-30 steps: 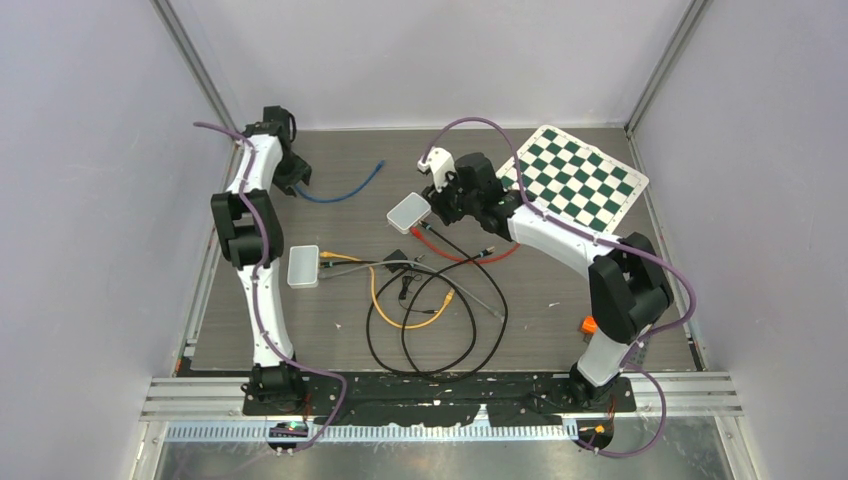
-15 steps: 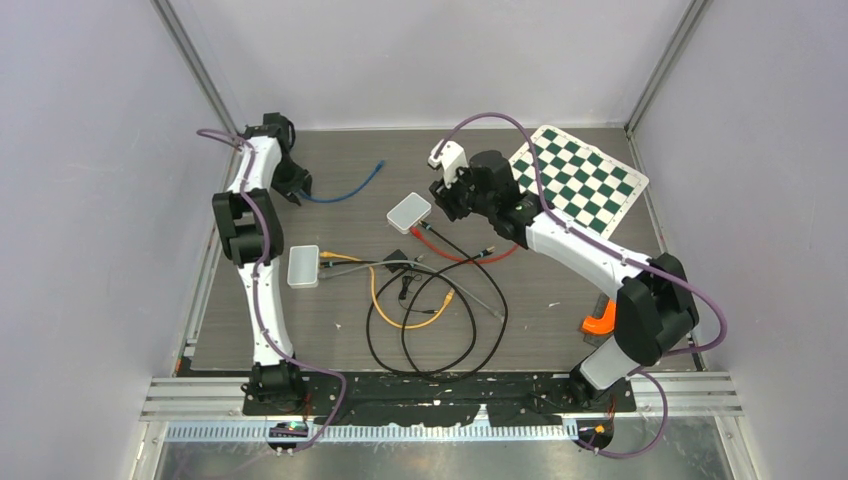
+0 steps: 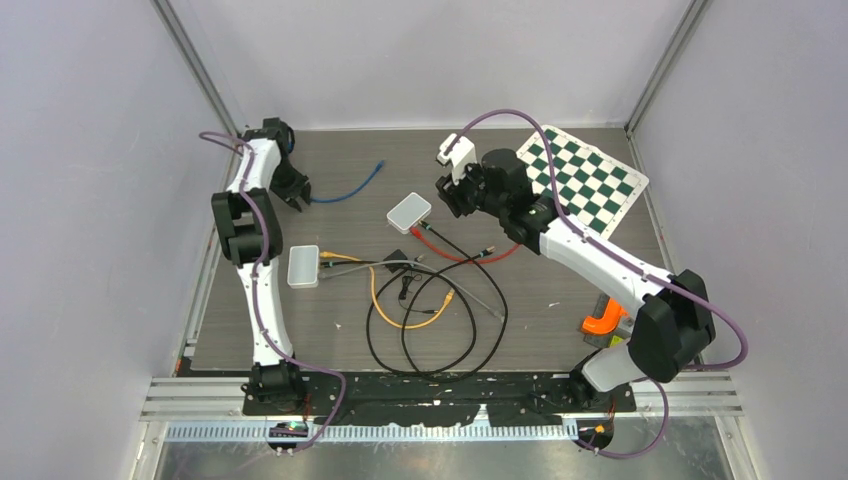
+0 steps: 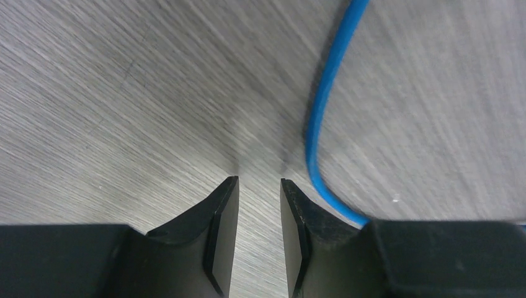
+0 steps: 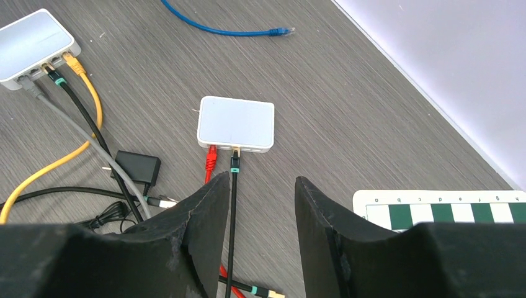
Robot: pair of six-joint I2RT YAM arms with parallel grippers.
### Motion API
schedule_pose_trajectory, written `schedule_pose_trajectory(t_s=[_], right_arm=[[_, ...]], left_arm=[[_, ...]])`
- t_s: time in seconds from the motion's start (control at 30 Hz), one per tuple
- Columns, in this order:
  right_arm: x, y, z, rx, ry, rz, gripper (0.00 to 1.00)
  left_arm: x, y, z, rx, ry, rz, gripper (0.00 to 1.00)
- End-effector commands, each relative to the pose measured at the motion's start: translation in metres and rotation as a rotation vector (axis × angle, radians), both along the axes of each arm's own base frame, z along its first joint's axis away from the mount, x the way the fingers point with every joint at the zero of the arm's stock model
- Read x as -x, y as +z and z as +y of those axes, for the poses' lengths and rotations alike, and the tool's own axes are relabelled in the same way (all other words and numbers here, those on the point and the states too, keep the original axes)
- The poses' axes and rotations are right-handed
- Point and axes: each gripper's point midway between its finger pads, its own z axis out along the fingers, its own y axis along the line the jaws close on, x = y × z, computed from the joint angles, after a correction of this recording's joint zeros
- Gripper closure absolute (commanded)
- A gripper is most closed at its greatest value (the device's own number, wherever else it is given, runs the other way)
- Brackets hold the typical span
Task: Insert the plug into the switch port
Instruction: Insert the connector into the switch port, then pick up the connector from the center of the board.
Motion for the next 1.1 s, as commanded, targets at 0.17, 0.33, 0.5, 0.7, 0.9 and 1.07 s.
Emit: schedule_pose_trajectory(t_s=[0.17,0.33,0.5,0.7,0.9,1.07], right_arm=[[0.007,0.036,0.002,-0.092,0.012,-0.059,0.50],[0.008,0.039,0.002,-0.100,0.011,-0.062,0.50],[0.008,0.037,0.001,-0.091,0.010,-0.062,0.50],[0.007,0.034,0.001,-0.081,0.009,-0.062,0.50],[0.005,0.031,0.000,-0.068,0.002,-0.069,0.50],[0.005,0.031,0.001,-0.070,0.007,-0.072,0.50]], left_arm=[[0.001,0.038,0.002,-0.026,-0.010,-0.146,0.62],[-0.023,0.046,-0.013,0.047,0.008,-0.291,0.62],[-0.048,0.049,-0.033,0.156,-0.023,-0.431,0.62],[-0.073,0.040,-0.051,0.267,-0.062,-0.506,0.62],[-0.053,0.018,-0.058,0.304,-0.094,-0.403,0.61],[-0.034,0.014,-0.063,0.317,-0.131,-0.351,0.61]])
